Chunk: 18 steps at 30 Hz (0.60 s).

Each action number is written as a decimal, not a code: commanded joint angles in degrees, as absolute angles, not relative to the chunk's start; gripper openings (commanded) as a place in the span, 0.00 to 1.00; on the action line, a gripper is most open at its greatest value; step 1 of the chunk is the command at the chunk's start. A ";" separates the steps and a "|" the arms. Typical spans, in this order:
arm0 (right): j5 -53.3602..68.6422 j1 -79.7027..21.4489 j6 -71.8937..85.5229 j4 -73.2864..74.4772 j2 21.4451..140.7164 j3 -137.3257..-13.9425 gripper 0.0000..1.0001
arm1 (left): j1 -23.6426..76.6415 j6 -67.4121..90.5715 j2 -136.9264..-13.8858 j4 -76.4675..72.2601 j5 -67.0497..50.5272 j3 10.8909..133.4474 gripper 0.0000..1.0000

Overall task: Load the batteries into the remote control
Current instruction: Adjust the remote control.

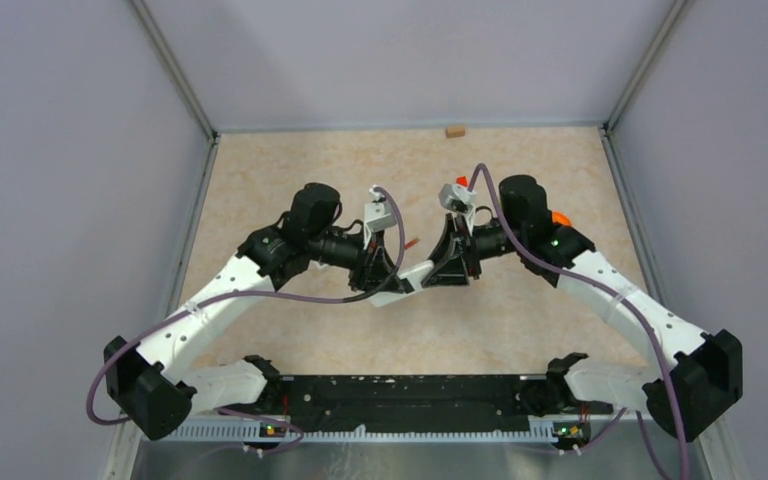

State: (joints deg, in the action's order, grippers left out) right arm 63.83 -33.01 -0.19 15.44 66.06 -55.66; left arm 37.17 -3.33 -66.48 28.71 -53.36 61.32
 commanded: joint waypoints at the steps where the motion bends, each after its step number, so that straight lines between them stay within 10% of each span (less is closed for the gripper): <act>1: 66.17 -34.17 0.39 10.92 64.32 -57.10 0.24 | 36.72 -3.39 -65.54 27.19 -55.71 64.14 0.12; 4: 65.78 -34.19 4.87 5.89 63.91 -56.51 0.01 | 35.93 -0.55 -66.14 25.82 -56.11 64.80 0.36; 10: 58.15 -34.10 20.33 -9.26 62.34 -55.26 0.00 | 33.07 12.96 -64.69 12.06 -50.42 61.65 0.98; 18: 40.12 -34.15 42.97 -30.91 60.96 -49.56 0.00 | 30.23 33.13 -59.22 -7.46 -31.18 53.10 0.99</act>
